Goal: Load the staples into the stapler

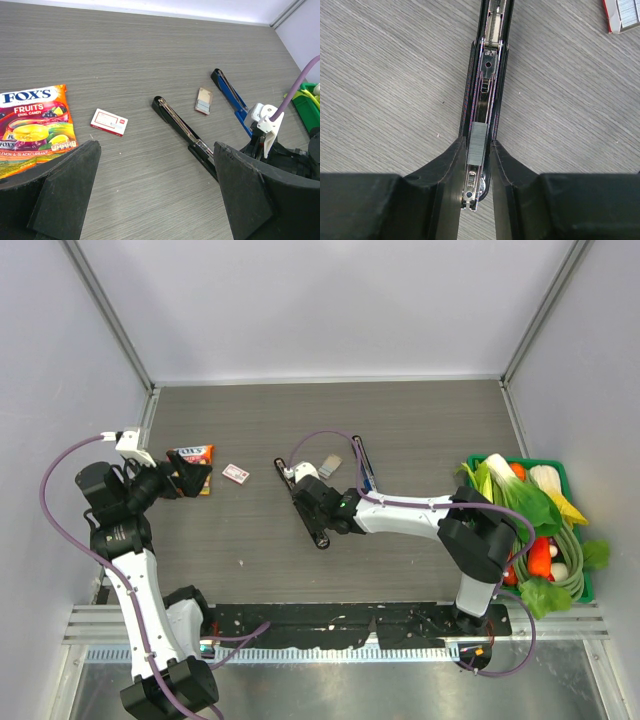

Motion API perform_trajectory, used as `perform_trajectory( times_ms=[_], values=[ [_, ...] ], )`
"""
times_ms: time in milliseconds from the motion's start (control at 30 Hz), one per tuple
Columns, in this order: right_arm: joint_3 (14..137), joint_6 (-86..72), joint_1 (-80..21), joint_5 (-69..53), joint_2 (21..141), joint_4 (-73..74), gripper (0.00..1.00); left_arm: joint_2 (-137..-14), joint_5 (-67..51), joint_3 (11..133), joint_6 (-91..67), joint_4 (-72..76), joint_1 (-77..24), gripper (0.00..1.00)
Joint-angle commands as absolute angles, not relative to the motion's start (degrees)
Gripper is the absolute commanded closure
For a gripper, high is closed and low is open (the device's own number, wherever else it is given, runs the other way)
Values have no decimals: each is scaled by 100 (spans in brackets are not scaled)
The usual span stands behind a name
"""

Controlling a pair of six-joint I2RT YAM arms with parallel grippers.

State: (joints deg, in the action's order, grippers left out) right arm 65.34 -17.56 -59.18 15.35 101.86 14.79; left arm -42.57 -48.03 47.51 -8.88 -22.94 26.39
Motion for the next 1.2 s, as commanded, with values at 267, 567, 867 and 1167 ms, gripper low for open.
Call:
perform_trajectory(
  times_ms=[267, 567, 867, 1167],
  values=[
    [6416, -1372, -6003, 1108, 10134, 1292, 65, -4175, -4931, 4764, -941, -2065, 2698, 0],
    [6407, -1002, -6003, 1143, 10222, 1397, 66, -4236, -4983, 4781, -967, -2057, 2707, 0],
    [6407, -695, -6003, 1195, 10336, 1617, 60, -4245, -5001, 4781, -984, -2065, 2698, 0],
    [6232, 104, -5880, 1125, 10082, 1731, 92, -4342, -5036, 4877, -976, -2092, 2698, 0]
  ],
)
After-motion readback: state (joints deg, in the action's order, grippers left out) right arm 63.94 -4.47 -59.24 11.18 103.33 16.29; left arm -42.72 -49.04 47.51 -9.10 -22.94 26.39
